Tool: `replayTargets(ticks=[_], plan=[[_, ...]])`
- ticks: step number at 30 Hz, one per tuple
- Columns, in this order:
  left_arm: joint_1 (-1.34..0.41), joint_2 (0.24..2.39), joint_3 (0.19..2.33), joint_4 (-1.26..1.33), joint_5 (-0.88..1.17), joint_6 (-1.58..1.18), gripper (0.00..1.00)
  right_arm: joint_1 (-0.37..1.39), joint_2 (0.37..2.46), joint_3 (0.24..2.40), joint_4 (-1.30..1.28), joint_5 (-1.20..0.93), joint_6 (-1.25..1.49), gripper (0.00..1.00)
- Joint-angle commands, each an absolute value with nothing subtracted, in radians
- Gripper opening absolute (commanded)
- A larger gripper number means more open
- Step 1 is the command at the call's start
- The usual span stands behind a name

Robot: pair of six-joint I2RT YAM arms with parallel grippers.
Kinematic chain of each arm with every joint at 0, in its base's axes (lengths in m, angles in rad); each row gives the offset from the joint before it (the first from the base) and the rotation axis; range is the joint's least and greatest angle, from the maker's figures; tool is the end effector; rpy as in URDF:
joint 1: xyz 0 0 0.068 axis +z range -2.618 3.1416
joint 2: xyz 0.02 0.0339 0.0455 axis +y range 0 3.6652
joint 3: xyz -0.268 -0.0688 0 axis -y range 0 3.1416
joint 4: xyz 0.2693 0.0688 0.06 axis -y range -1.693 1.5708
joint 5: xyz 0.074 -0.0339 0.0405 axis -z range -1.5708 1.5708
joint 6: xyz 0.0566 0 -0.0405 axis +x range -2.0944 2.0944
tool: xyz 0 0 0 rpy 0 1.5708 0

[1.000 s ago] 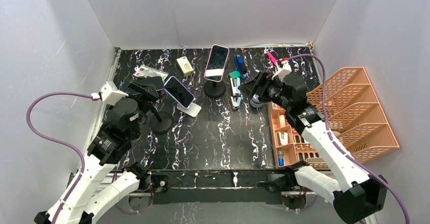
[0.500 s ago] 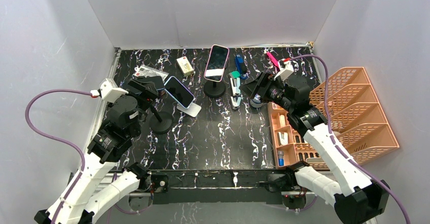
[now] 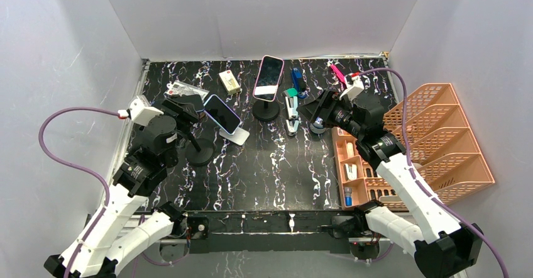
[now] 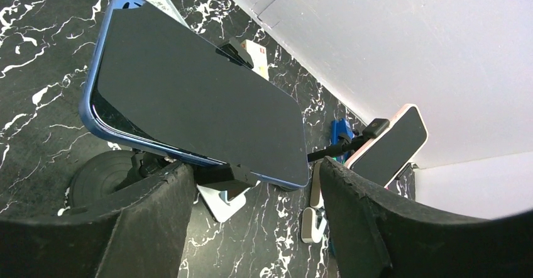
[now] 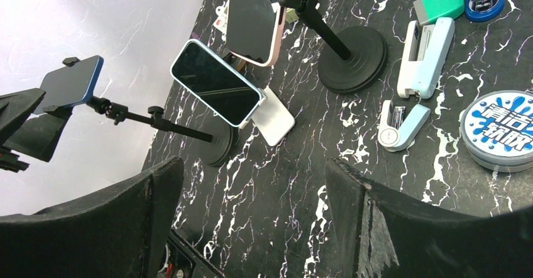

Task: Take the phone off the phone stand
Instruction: Move the phone stand with the phone to the center of the board.

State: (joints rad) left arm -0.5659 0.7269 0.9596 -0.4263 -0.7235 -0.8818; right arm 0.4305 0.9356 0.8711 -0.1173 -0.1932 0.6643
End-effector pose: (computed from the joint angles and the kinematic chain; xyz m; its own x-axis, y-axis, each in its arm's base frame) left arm 0.1739 -0.0661 0.3897 0.0098 -0.6916 -0.7222 -0.2185 0.7033 -0.6765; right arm 0.2327 0.1188 0.3483 -0.4877 0.4418 -0.7530 -0.3563 0.6867 0.6337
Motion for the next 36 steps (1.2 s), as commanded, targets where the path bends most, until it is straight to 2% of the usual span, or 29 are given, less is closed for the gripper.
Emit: replayTargets(ticks=[1, 14, 36], plan=[[-0.565, 0.719, 0.985, -0.476, -0.767, -0.968, 0.67, 0.430, 0.917, 0.885, -0.093, -0.188, 0.645, 0.90], [-0.565, 0.678, 0.939, -0.515, -0.825, -1.043, 0.54, 0.431, 0.904, 0.866, -0.093, -0.177, 0.644, 0.90], [-0.565, 0.680, 0.913, -0.456, -0.849, -0.999, 0.48, 0.431, 0.902, 0.863, -0.106, -0.161, 0.640, 0.90]])
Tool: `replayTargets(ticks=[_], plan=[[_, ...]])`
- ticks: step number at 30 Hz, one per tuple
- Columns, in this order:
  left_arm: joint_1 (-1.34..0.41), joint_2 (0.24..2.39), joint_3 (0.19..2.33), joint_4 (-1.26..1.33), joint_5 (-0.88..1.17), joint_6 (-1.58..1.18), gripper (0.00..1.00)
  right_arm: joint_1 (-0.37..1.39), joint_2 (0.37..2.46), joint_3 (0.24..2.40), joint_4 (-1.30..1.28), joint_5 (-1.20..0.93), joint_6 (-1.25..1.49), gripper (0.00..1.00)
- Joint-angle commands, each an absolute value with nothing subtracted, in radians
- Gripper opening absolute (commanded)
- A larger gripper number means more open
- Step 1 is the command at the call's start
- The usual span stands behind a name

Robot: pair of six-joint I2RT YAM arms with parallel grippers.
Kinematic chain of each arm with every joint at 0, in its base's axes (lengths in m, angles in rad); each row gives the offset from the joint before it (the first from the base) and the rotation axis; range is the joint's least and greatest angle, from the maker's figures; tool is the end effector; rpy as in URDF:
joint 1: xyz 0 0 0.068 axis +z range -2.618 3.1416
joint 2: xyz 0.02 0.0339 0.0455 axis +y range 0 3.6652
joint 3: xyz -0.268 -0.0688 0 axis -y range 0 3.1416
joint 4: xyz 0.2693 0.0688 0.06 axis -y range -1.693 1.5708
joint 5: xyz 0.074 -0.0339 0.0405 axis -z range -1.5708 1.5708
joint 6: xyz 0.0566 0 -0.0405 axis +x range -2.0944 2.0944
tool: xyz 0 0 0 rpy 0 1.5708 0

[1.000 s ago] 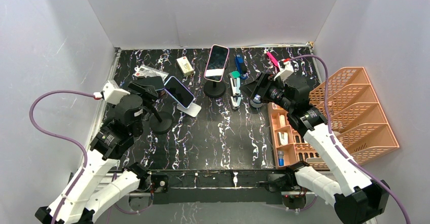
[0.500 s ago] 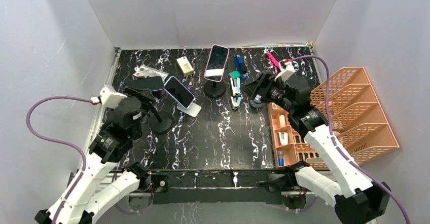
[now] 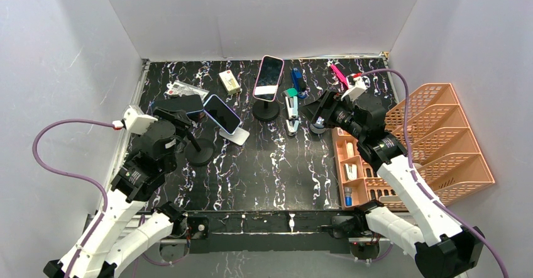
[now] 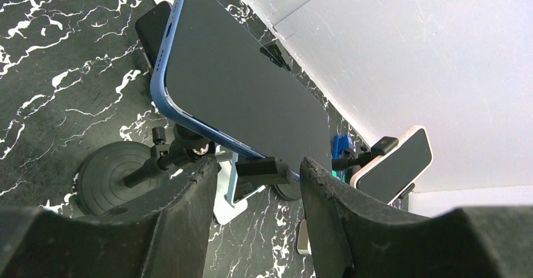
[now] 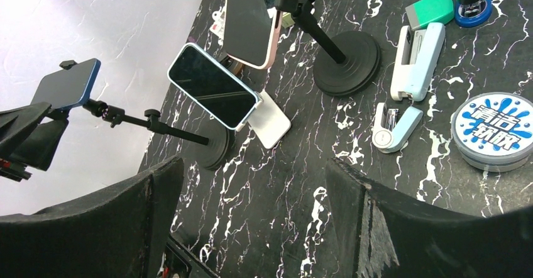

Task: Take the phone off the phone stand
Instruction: Move the phone stand with the phone to the center of the board.

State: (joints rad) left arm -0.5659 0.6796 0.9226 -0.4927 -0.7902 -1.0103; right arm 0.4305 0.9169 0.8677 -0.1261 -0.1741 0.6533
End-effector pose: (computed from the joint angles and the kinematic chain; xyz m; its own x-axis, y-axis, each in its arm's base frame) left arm 0.1640 -0.0566 0.3768 0.0617 -0.7453 -0.6638 -0.2850 0.6242 -0.7274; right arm 0.2292 0.1160 0.3503 -0.4699 0.4429 -0.7635 -0.3531 0.6984 0.6225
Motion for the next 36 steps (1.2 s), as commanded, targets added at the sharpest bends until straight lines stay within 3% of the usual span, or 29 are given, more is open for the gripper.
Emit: replayTargets(ticks=[1, 30, 32, 36], plan=[[-0.565, 0.681, 0.911, -0.456, -0.851, -0.998, 0.48, 0.431, 0.901, 0.864, -0.107, -0.161, 0.640, 0.90], [-0.563, 0.678, 0.911, -0.448, -0.842, -0.976, 0.41, 0.431, 0.884, 0.858, -0.119, -0.135, 0.639, 0.90], [-0.561, 0.677, 0.916, -0.456, -0.843, -0.976, 0.42, 0.432, 0.883, 0.855, -0.117, -0.137, 0.638, 0.90], [-0.561, 0.671, 0.919, -0.470, -0.855, -0.991, 0.56, 0.431, 0.882, 0.854, -0.117, -0.140, 0.643, 0.90]])
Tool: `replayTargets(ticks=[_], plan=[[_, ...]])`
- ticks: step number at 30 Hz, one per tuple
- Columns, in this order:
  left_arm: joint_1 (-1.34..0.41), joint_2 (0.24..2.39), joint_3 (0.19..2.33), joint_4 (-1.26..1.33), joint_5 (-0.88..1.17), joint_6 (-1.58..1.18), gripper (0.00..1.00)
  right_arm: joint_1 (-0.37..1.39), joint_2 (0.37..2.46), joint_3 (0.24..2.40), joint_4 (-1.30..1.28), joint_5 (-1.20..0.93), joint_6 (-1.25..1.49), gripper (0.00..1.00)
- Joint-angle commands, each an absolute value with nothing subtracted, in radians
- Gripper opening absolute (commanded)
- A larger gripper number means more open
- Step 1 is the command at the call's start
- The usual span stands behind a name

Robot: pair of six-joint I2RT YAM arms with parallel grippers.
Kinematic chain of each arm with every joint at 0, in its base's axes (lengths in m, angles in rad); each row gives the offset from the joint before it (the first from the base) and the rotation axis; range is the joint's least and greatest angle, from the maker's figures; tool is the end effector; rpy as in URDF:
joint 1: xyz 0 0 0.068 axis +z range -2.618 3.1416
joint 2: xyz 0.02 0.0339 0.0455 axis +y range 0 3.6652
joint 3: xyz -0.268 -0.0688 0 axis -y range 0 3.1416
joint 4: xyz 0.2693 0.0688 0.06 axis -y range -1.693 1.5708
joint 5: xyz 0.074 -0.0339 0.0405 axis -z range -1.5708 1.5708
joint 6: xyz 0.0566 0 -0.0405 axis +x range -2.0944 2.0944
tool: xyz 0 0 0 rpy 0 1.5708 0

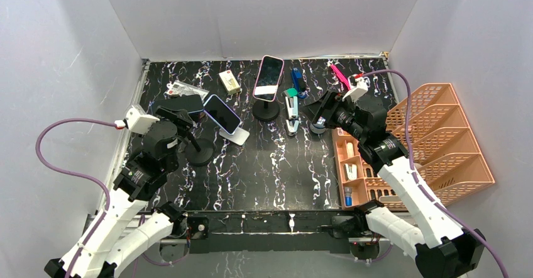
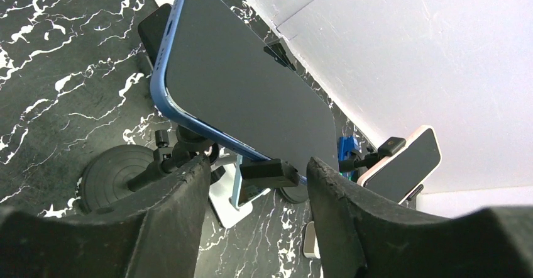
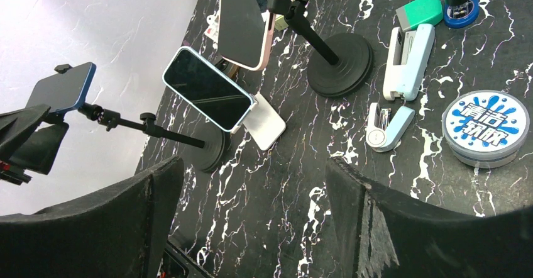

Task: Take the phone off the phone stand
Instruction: Move the phone stand with the phone to the center of the board.

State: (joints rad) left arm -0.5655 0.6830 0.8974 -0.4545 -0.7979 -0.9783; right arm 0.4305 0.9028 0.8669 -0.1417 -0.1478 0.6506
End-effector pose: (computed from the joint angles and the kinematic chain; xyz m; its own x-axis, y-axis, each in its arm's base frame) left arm 0.1676 -0.0584 0.3716 0.0645 -0.7270 -0.6836 -0.2855 0.6430 -0.7107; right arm 0.2266 0.1132 0.3512 -0.4575 0.4491 -0.7674 -0.3360 0.7118 0.6168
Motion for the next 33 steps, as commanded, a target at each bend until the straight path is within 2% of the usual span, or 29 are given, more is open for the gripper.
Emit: replayTargets(ticks=[1, 6, 16, 27, 33], plan=[[-0.562, 0.668, 0.918, -0.469, -0.857, -0.994, 0.58, 0.431, 0.880, 0.854, -0.118, -0.141, 0.641, 0.90], [-0.561, 0.662, 0.908, -0.444, -0.847, -0.988, 0.58, 0.430, 0.875, 0.860, -0.126, -0.135, 0.640, 0.90], [-0.561, 0.659, 0.882, -0.391, -0.849, -0.973, 0.46, 0.431, 0.871, 0.863, -0.137, -0.129, 0.636, 0.90], [-0.561, 0.621, 0.860, -0.384, -0.852, -0.949, 0.26, 0.431, 0.868, 0.877, -0.149, -0.111, 0.620, 0.90], [-0.561, 0.599, 0.876, -0.403, -0.847, -0.939, 0.11, 0.430, 0.867, 0.917, -0.174, -0.080, 0.589, 0.91]])
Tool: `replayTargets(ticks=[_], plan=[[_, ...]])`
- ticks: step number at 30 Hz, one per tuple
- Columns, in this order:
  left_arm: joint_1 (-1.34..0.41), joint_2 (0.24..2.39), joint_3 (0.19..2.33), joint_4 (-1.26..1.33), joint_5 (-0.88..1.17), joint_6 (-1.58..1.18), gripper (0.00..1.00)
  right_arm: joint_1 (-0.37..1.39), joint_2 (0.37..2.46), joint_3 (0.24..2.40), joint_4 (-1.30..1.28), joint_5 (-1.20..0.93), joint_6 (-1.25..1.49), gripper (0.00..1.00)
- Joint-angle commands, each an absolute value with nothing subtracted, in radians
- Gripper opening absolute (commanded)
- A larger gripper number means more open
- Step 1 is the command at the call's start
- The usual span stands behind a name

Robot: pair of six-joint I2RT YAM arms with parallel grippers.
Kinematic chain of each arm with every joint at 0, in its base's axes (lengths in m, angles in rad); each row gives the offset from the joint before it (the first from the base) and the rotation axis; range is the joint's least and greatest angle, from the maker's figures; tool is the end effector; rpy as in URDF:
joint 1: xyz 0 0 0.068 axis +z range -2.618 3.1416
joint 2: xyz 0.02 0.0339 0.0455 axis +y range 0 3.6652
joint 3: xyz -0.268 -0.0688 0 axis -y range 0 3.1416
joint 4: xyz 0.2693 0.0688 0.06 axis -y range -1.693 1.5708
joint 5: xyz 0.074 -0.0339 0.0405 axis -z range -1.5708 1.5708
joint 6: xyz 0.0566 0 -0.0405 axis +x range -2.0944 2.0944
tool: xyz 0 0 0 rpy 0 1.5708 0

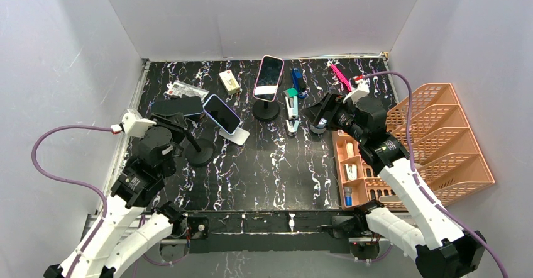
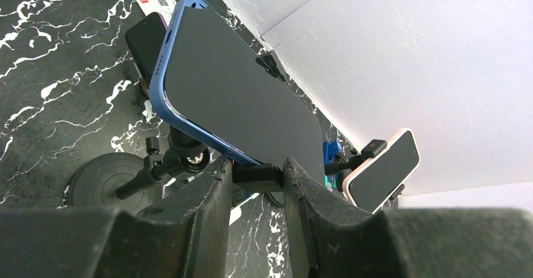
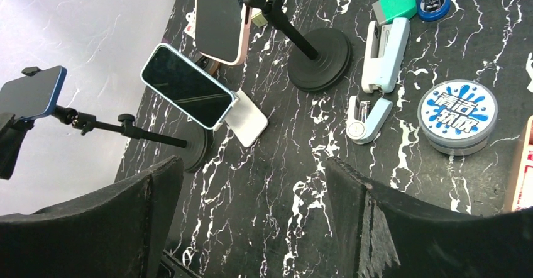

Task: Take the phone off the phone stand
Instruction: Move the phone stand with the phone to the center of the board.

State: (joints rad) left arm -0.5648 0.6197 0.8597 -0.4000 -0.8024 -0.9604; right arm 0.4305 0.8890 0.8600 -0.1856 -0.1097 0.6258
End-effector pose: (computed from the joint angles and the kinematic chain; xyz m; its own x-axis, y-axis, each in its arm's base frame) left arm 0.1578 -0.0518 0.3734 0.1094 -0.7435 -0.6597 -0.2407 0.6241 -0.7433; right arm 0.2240 0.1097 0.3460 -0.4568 0.4309 -0.7782 -0.3016 0.7480 0.5912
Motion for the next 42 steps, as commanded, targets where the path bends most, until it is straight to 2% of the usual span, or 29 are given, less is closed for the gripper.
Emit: replayTargets(ticks=[1, 3, 14, 42], plan=[[-0.561, 0.597, 0.881, -0.403, -0.840, -0.933, 0.08, 0.430, 0.867, 0.922, -0.178, -0.078, 0.586, 0.91], [-0.561, 0.591, 0.891, -0.396, -0.808, -0.923, 0.00, 0.431, 0.864, 0.929, -0.185, -0.073, 0.579, 0.91], [-0.561, 0.576, 0.948, -0.422, -0.627, -0.938, 0.00, 0.430, 0.853, 0.978, -0.216, -0.011, 0.524, 0.92], [-0.561, 0.565, 1.035, -0.474, -0.489, -0.921, 0.00, 0.431, 0.819, 0.970, -0.221, -0.005, 0.509, 0.92]])
